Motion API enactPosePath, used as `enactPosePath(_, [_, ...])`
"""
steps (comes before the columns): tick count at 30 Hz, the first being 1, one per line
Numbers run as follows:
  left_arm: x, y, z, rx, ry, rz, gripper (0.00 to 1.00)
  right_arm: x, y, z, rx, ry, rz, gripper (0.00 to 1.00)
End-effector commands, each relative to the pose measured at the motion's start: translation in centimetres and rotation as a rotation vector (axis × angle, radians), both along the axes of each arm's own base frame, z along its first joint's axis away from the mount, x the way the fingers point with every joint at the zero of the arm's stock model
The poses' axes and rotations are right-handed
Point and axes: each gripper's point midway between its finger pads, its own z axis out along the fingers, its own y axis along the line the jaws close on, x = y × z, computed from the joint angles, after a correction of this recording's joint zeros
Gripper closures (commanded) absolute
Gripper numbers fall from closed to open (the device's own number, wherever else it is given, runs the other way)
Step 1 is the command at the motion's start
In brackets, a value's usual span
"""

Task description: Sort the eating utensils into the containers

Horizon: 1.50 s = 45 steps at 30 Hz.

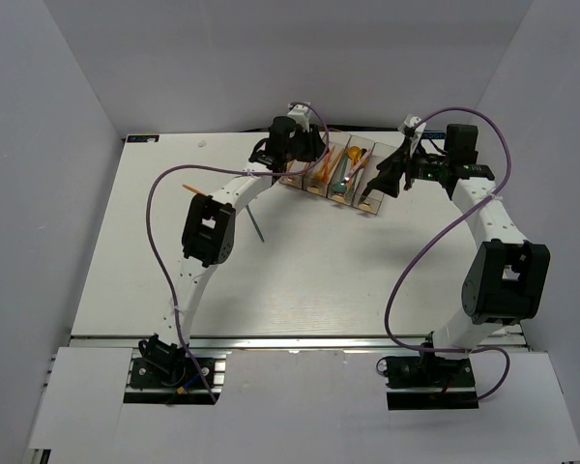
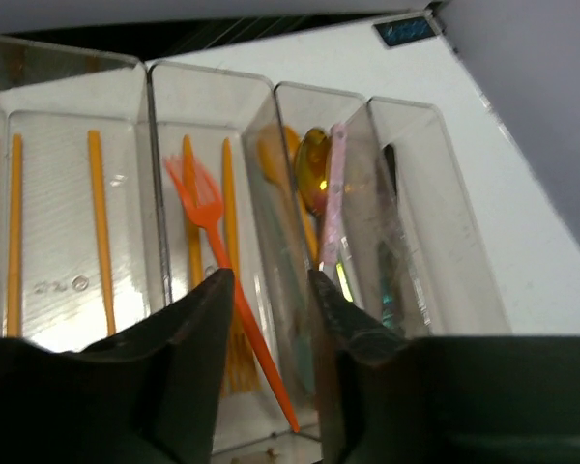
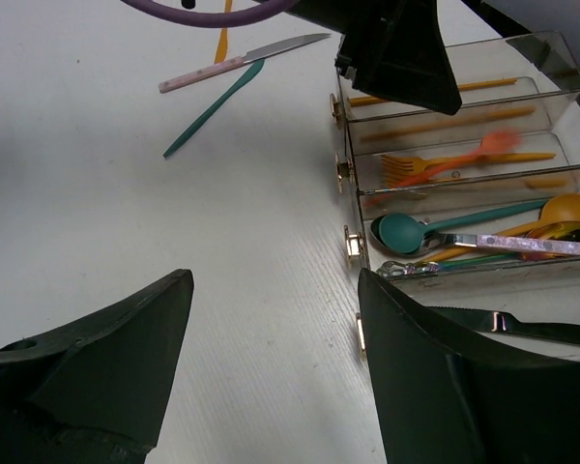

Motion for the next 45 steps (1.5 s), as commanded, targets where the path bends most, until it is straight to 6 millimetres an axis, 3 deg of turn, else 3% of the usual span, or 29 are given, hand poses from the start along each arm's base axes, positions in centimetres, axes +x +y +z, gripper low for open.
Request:
enactPosePath(1, [-0.7, 0.7, 4.9, 0.008, -0.058, 0.009, 0.48, -0.2, 0.2, 1.9, 0.018, -0.052, 0.015, 0.24])
enactPosePath(7, [-1.3, 2.2, 8.7, 0.025, -0.099, 0.042, 0.43, -0.2, 0.5, 2.3, 0.014, -0.058, 0.023, 0.24])
enactPosePath(9, [-2.1, 4.2, 9.6, 0.033, -0.064, 0.073, 0.43, -0.4, 0.8, 2.3, 0.013, -0.042, 0.04, 0.25])
enactPosePath(11, [-2.8, 7.2, 9.2, 0.039, -0.003, 0.105, 0.45, -0.9, 0.9, 1.8, -0.002, -0.022, 0.054, 0.24])
enactPosePath(12, [-4.0, 8.8, 11.9, 0.017, -0.021, 0.108, 0.46, -1.2, 1.6, 1.6, -0.01, -0.018, 0.074, 0.25])
enactPosePath(13, [-5.7, 9.9, 8.5, 0.041, 0.064, 0.085, 0.46, -1.4, 2.1, 1.5, -0.017, -0.016, 0.088, 0.24])
enactPosePath(14, [-6.1, 12.4, 7.9, 0.044, 0.095, 0.112, 0.46, -1.6, 2.5, 1.3, -0.026, -0.021, 0.1, 0.24])
enactPosePath(15, [-7.5, 14.0, 9.7, 0.034, 0.085, 0.126, 0.46, -1.7, 2.6, 1.0, -0.032, -0.013, 0.1, 0.24])
enactPosePath(16, [-8.4, 15.4, 8.9, 0.048, 0.116, 0.145, 0.45, -1.9, 2.7, 0.7, -0.034, -0.007, 0.103, 0.24])
enactPosePath(17, [-9.9, 18.1, 5.2, 0.09, 0.216, 0.182, 0.43, -2.0, 3.0, 0.6, -0.036, -0.005, 0.109, 0.24])
enactPosePath(19, [-11.7, 20.6, 4.6, 0.153, 0.228, 0.217, 0.4, -2.0, 3.3, 0.1, -0.043, 0.01, 0.112, 0.24])
enactPosePath(20, [-13.4, 21.9, 1.6, 0.2, 0.306, 0.236, 0.39, -2.1, 3.7, 0.0, -0.045, 0.013, 0.122, 0.24])
enactPosePath(23, [-15.8, 23.8, -2.1, 0.301, 0.396, 0.266, 0.38, -2.4, 4.7, -0.5, -0.066, 0.022, 0.144, 0.24])
enactPosePath(25, [-16.3, 24.7, -3.8, 0.338, 0.444, 0.298, 0.39, -2.5, 5.0, -0.9, -0.078, 0.028, 0.149, 0.24])
enactPosePath(29, [-15.6, 25.9, -7.3, 0.415, 0.508, 0.353, 0.43, -2.6, 5.7, -1.0, -0.088, 0.036, 0.159, 0.24])
enactPosePath(31, [-14.3, 25.8, -7.3, 0.424, 0.492, 0.356, 0.44, -2.5, 5.7, -1.1, -0.096, 0.038, 0.155, 0.24])
enactPosePath(32, [-13.9, 26.0, -8.5, 0.445, 0.51, 0.364, 0.45, -2.4, 5.5, -1.3, -0.104, 0.044, 0.149, 0.24])
enactPosePath(33, [-12.7, 25.9, -7.8, 0.444, 0.486, 0.374, 0.45, -2.5, 5.5, -1.3, -0.107, 0.04, 0.149, 0.24])
enactPosePath(35, [-11.8, 26.5, -8.7, 0.483, 0.492, 0.401, 0.45, -2.5, 5.4, -1.3, -0.114, 0.04, 0.147, 0.24])
enactPosePath(36, [-10.8, 26.5, -8.0, 0.482, 0.47, 0.412, 0.46, -2.6, 5.3, -1.3, -0.115, 0.039, 0.144, 0.24])
enactPosePath(39, [-9.9, 27.0, -8.3, 0.514, 0.459, 0.428, 0.46, -2.7, 5.3, -1.5, -0.119, 0.042, 0.144, 0.24])
enactPosePath(45, [-10.2, 27.3, -10.1, 0.567, 0.476, 0.4, 0.48, -2.6, 5.3, -2.0, -0.118, 0.06, 0.141, 0.23])
